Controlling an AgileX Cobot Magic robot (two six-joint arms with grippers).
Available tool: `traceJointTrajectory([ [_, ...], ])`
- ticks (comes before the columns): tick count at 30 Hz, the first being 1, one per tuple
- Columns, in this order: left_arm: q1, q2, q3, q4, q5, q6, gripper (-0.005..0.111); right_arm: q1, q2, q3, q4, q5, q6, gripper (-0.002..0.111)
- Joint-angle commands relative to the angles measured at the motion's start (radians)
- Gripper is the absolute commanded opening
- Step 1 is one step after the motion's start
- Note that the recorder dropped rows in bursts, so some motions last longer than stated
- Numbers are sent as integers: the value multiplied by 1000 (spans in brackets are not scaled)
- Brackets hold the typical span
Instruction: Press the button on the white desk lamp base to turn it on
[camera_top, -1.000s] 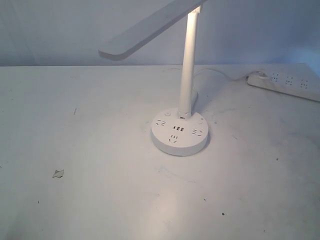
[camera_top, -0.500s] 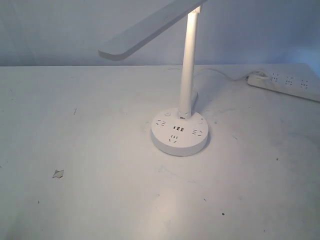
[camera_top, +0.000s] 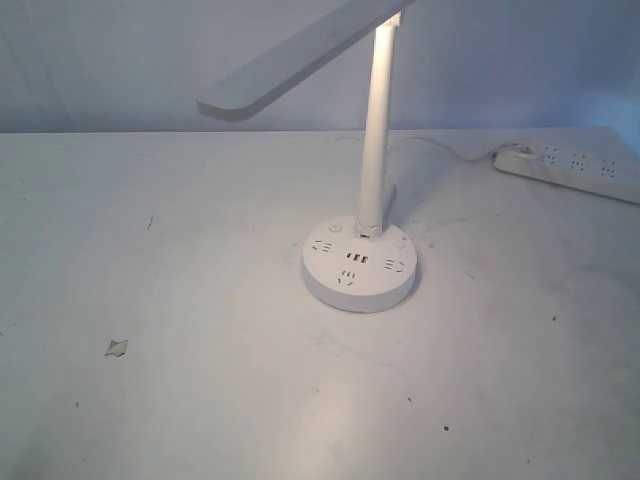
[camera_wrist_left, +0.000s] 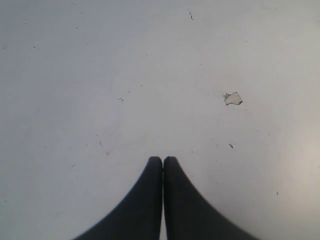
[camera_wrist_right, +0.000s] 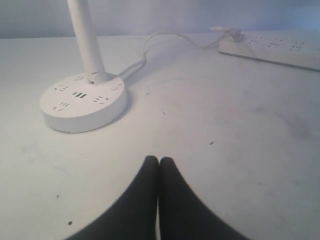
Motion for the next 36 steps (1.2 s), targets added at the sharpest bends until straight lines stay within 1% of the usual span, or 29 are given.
traceJointTrajectory([
  [1,0,-4,1,-2,4,-1,0,-109,-5,1,0,-2,-9,0],
  [4,0,-4,1,-2,4,-1,0,-164,-5,1,0,-2,-9,0],
  [7,0,-4,1,-2,4,-1,0,-179,-5,1,0,-2,-9,0],
  [36,0,-4,1,-2,4,-1,0,-178,-5,1,0,-2,-18,0],
])
